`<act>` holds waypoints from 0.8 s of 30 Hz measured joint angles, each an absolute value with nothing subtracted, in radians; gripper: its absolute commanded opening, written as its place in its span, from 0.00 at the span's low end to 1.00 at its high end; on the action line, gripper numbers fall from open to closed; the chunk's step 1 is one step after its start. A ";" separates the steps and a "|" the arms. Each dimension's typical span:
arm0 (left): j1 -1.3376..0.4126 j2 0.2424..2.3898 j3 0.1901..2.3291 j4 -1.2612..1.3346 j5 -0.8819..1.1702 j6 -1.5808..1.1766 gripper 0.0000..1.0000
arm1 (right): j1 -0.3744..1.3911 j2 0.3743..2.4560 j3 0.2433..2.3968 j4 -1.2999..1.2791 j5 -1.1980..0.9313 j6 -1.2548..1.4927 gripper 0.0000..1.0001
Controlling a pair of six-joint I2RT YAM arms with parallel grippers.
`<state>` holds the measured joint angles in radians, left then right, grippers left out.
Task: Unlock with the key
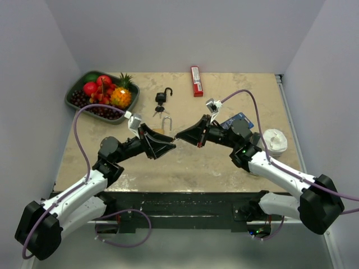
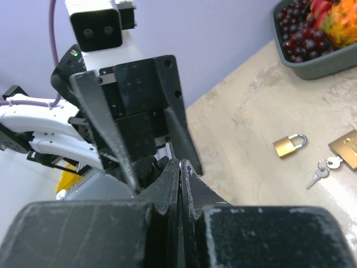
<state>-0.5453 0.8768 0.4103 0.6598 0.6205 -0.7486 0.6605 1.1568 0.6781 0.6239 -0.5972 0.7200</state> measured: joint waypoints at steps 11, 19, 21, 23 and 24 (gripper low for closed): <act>-0.545 0.928 0.394 0.816 0.628 -0.846 0.27 | 0.661 1.131 0.654 0.679 -0.605 0.743 0.00; -0.545 0.957 0.394 0.871 0.628 -0.892 0.26 | 0.661 1.111 0.650 0.677 -0.619 0.740 0.00; -0.545 0.968 0.394 0.884 0.628 -0.902 0.26 | 0.661 1.110 0.650 0.676 -0.619 0.740 0.00; -0.546 0.977 0.394 0.897 0.628 -0.908 0.25 | 0.661 1.110 0.650 0.675 -0.619 0.740 0.00; -0.546 0.980 0.394 0.904 0.628 -0.909 0.25 | 0.661 1.110 0.650 0.674 -0.620 0.740 0.00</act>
<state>-0.5457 0.9798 0.3939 0.9035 0.6285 -0.9092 0.6605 1.1103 0.6498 0.6743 -0.6197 0.7403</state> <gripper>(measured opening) 0.260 0.013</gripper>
